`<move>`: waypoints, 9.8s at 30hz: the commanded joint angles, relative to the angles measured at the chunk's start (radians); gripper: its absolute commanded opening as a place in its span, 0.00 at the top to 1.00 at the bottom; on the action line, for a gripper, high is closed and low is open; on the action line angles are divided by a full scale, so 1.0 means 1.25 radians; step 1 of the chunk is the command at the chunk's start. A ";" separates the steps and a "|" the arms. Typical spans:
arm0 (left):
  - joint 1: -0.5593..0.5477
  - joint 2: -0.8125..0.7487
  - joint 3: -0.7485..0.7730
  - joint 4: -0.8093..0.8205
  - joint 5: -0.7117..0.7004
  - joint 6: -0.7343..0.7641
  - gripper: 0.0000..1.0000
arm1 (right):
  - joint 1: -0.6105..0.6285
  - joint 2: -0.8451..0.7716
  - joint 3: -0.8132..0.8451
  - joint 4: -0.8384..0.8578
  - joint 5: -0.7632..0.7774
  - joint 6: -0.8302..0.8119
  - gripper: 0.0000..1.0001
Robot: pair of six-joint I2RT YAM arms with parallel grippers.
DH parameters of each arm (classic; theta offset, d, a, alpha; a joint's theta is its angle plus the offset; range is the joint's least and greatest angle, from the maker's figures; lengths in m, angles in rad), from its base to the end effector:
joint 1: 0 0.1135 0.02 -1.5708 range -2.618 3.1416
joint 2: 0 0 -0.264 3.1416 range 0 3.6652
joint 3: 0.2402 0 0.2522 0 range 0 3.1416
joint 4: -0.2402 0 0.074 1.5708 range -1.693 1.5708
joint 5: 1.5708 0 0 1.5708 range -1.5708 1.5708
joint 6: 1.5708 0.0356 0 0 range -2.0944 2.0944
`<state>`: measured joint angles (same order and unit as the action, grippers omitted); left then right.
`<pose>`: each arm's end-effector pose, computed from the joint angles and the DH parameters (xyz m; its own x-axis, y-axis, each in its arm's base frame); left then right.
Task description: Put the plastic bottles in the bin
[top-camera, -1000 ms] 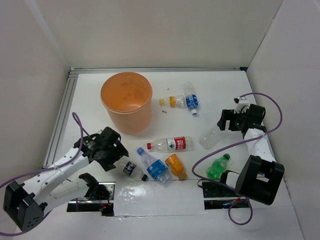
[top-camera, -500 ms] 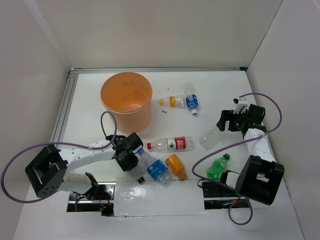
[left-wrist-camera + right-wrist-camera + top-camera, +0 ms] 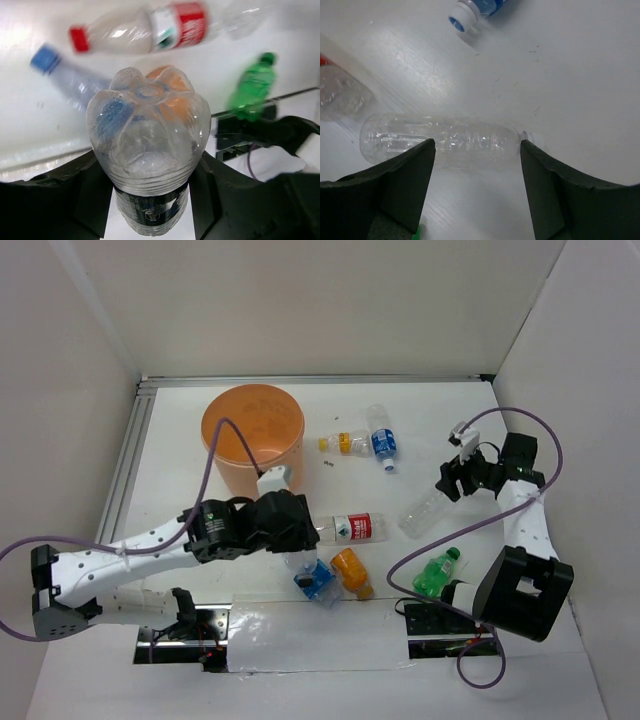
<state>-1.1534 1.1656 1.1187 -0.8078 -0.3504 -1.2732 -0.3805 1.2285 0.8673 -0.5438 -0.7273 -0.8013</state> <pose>0.1060 -0.2089 0.3235 -0.8232 -0.3587 -0.4401 -0.0674 0.8313 -0.5517 0.2352 -0.0686 0.2526 -0.4334 -0.4045 -0.8053 -0.5967 0.7985 -0.0799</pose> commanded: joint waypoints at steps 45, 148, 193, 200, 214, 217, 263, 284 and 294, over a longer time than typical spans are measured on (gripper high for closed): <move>0.064 -0.143 -0.128 0.058 -0.072 -0.014 0.03 | 0.157 0.148 0.077 -0.393 0.155 -1.181 0.75; -0.127 -0.145 -0.386 0.530 -0.196 0.237 0.00 | 0.496 0.101 0.348 -0.310 -0.061 -0.212 0.84; -0.111 0.537 0.011 0.430 -0.080 0.125 0.83 | 0.233 0.109 0.288 0.050 -0.111 0.347 0.05; -0.079 0.376 0.159 0.376 -0.169 0.382 1.00 | 0.021 0.119 0.274 -0.282 -0.314 -0.009 0.92; 0.445 0.160 0.267 0.458 -0.173 0.556 0.99 | -0.114 0.107 0.121 -0.581 -0.129 -0.711 0.31; 0.503 0.183 0.267 0.444 -0.182 0.557 0.85 | -0.114 0.080 0.094 -0.612 -0.104 -0.853 0.28; 0.113 0.042 -0.229 0.565 0.055 0.446 0.00 | 0.113 0.014 -0.203 -0.491 0.046 -1.616 0.17; 0.008 -0.067 -0.247 0.430 -0.104 0.308 0.00 | 0.354 0.055 -0.173 -0.375 -0.001 -1.440 0.87; -0.017 -0.232 -0.345 0.364 -0.109 0.259 0.03 | 0.366 0.054 0.291 0.099 -0.146 -0.331 0.93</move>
<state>-1.1660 0.8894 0.7170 -0.3180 -0.4713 -0.9096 0.0555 1.3014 1.0576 -0.6575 -0.8158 -1.6447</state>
